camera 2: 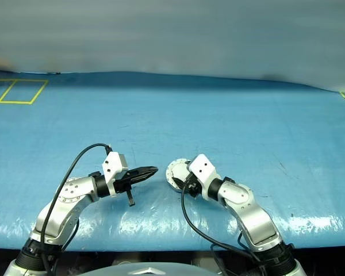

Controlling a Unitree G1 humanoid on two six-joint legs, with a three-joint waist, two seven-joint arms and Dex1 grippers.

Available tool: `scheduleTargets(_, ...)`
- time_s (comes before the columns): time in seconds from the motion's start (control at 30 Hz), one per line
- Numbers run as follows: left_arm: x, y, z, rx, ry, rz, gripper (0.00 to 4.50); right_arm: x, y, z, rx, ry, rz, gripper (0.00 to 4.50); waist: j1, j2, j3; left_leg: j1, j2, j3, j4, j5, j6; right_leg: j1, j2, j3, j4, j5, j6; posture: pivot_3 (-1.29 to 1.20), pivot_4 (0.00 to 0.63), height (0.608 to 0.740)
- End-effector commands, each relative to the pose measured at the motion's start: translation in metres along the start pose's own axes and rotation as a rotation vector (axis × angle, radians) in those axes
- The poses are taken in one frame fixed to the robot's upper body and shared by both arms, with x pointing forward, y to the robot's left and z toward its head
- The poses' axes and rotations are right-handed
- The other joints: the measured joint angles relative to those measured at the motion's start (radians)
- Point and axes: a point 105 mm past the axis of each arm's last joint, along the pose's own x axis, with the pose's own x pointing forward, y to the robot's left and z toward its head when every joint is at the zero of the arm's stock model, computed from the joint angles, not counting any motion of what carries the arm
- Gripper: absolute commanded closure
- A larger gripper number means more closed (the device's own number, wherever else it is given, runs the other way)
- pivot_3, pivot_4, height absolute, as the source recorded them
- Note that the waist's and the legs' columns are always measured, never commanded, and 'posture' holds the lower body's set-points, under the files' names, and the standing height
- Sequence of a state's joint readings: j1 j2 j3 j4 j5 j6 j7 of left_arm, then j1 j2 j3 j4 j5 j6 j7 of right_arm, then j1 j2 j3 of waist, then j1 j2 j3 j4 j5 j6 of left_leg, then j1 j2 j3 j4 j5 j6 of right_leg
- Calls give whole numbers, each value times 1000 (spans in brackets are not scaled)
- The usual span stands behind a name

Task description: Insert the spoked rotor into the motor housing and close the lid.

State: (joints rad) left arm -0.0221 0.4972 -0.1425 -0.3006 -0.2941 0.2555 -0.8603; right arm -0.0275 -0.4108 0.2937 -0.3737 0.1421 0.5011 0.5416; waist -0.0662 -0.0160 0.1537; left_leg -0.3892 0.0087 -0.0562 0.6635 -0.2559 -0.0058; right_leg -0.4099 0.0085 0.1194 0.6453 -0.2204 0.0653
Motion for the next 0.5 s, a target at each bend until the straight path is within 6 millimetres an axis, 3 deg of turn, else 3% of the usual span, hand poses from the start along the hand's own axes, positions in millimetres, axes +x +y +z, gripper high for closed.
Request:
scheduleTargets(0.03,3,0,7,24,-26,0,4500,1,1,-29,25,106,-21,1461,0,0,0,2,0,0,0,0,0,1,0,0,0,0,0,0,150,740)
scheduleTargets(0.17,5,1,4,22,-22,10,4500,1,0,-36,24,127,-33,1461,0,0,0,10,0,1,-1,0,0,10,0,1,-1,-1,-1,0,150,740)
scheduleTargets(0.5,32,5,-9,-21,-19,40,4500,1,1,-21,31,76,-22,1461,-1,-2,-1,11,0,1,-3,0,0,10,0,1,-1,-1,-1,0,150,740)
